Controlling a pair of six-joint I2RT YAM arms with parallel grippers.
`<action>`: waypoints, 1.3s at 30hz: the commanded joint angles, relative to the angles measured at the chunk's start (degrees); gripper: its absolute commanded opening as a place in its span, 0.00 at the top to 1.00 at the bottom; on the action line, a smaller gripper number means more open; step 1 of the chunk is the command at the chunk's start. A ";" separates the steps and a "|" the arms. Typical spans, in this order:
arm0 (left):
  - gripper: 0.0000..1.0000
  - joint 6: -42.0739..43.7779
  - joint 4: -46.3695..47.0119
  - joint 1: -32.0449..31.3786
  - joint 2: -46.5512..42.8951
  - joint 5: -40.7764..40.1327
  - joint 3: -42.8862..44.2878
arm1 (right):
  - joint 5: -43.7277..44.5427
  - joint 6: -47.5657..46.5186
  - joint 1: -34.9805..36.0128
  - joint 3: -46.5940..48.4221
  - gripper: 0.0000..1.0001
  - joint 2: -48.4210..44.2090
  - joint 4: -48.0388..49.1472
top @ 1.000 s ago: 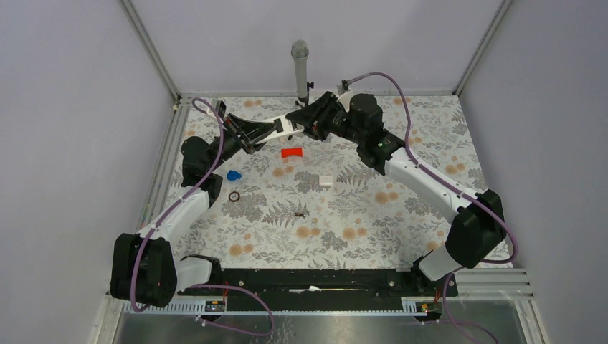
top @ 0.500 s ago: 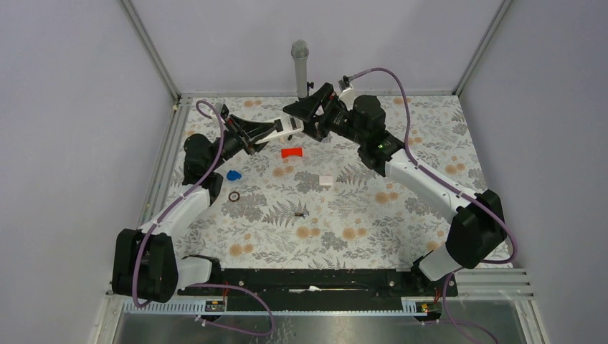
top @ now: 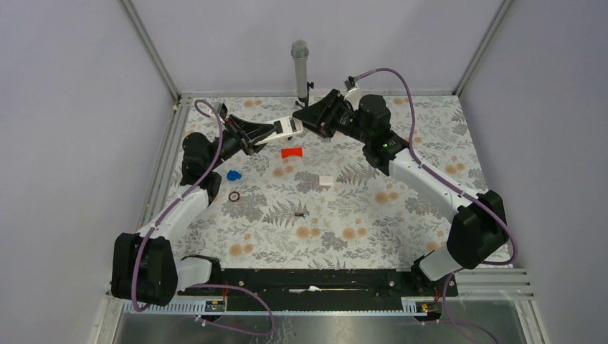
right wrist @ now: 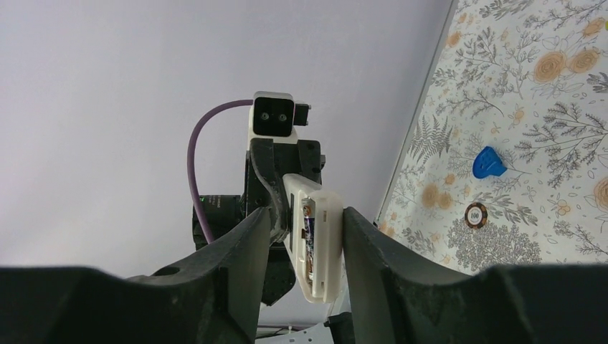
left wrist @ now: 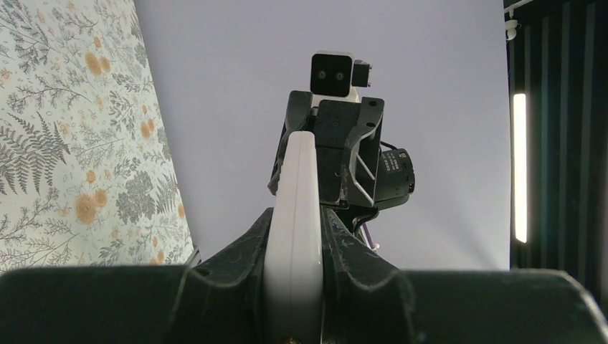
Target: Load the batteries into the remote control
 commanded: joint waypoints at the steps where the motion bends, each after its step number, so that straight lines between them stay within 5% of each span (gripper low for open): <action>1: 1.00 1.35 2.48 0.29 -1.44 0.62 2.99 | -3.50 -2.02 -0.06 1.63 0.55 0.61 2.31; 10: 1.00 1.26 2.97 0.29 -1.14 1.24 3.85 | -6.16 -4.33 0.03 2.65 0.59 2.66 0.49; 14: 1.00 1.32 2.96 0.29 -1.29 1.22 3.91 | -5.47 -4.89 0.03 2.65 0.82 2.57 -0.91; 16: 1.00 1.47 2.78 0.29 -1.41 1.23 3.92 | -5.45 -4.87 -0.01 2.61 0.83 2.53 -1.25; 18: 1.00 1.80 2.49 0.29 -1.42 1.22 3.96 | -5.64 -4.82 0.03 2.55 0.73 2.44 -1.37; 22: 1.00 4.86 -0.48 0.59 -1.71 1.35 4.39 | -4.83 -5.59 -0.22 1.41 0.24 0.11 -0.67; 24: 1.00 8.11 -4.53 1.27 -2.17 1.51 4.98 | -4.11 -6.83 -0.91 0.23 0.11 -1.91 -0.24; 29: 1.00 23.82 -24.01 4.32 -4.11 -0.45 8.86 | -4.69 -14.44 -3.34 -2.56 0.11 -6.05 -6.00; 33: 1.00 40.30 -49.64 5.59 -4.71 -10.53 15.65 | -1.27 -34.02 -2.05 -1.99 0.18 -4.86 -22.46; 39: 1.00 48.57 -63.27 6.88 -5.47 -24.76 18.96 | 16.32 -53.39 12.00 -1.77 0.18 2.75 -39.14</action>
